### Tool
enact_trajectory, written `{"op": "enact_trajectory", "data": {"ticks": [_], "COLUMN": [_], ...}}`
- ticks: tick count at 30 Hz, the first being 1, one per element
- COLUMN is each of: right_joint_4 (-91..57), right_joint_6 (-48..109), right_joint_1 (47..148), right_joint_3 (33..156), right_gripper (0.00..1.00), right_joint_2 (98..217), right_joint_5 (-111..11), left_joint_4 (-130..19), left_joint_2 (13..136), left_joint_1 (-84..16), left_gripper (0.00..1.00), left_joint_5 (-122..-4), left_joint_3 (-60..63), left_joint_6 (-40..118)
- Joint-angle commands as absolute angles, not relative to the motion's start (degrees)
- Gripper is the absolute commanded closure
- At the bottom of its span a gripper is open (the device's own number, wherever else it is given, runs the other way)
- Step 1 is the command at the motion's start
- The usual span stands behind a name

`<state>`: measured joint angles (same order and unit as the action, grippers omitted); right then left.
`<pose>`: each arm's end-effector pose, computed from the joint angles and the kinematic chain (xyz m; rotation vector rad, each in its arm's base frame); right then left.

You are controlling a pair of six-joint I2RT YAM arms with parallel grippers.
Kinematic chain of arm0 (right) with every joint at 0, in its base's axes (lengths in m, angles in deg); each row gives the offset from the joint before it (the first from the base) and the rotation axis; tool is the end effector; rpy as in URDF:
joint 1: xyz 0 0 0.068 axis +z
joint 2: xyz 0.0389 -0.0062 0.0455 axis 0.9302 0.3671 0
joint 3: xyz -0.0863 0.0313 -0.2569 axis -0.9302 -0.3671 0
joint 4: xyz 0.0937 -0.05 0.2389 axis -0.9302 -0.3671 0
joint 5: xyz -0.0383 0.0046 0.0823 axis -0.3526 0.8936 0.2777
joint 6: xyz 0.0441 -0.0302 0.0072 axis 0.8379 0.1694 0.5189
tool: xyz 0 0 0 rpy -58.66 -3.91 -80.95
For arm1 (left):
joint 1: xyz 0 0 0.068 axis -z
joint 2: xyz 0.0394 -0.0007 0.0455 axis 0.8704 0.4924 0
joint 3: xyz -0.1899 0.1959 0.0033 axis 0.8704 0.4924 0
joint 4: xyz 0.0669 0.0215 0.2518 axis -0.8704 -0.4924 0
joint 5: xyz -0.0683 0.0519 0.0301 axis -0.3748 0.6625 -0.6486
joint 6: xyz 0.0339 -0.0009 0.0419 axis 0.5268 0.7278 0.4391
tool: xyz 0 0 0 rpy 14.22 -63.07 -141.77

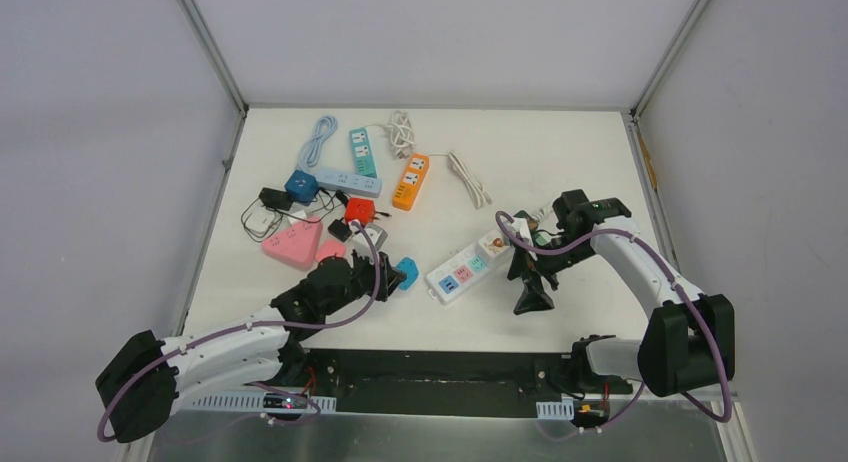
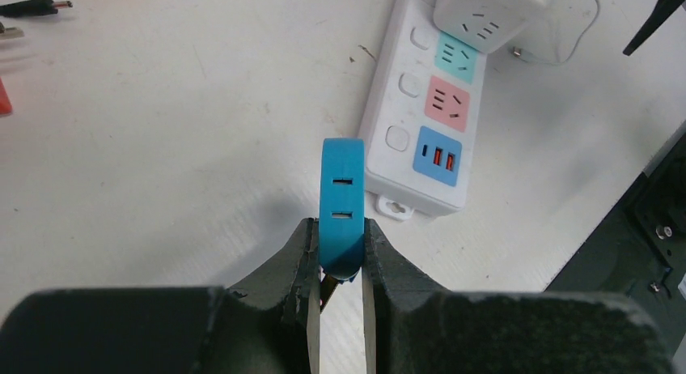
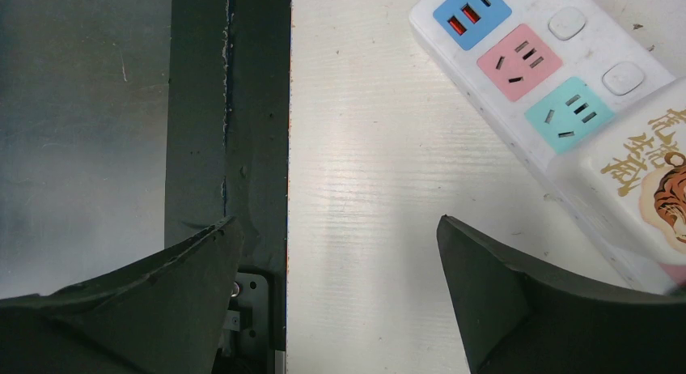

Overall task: Pull the plug off the socket
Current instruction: Place the plug at the center of the board.

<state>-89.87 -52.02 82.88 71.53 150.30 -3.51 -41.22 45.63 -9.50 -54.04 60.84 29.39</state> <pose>0.1746 0.0745 0.2393 -1.7255 1.8008 1.1418 0.1135 -0.1395 0.1870 0.4906 1.9010 -0.8450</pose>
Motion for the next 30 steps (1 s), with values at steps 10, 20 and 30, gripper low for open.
{"op": "enact_trajectory", "data": {"ticks": [10,20,30], "right_joint_4": [-89.42,-89.45,-89.47], "right_joint_6": [-53.7,-53.73,-53.73], "right_joint_1": [82.91,82.88,82.88], "right_joint_3": [71.88,71.88,71.85], "right_gripper": [0.05,0.03,0.03], "right_joint_2": [149.19,149.12,149.15], "right_joint_5": [-2.91,-2.99,-3.16], "left_joint_4": [-40.62,-40.75,-39.4], "left_joint_2": [48.39,50.69,56.32], "left_joint_1": [-16.32,-24.52,-31.34], "left_gripper": [1.0,1.0,1.0], "left_joint_5": [-57.15,-59.12,-61.43], "left_joint_3": [60.98,60.37,59.23], "left_joint_6": [24.56,20.82,17.83]}}
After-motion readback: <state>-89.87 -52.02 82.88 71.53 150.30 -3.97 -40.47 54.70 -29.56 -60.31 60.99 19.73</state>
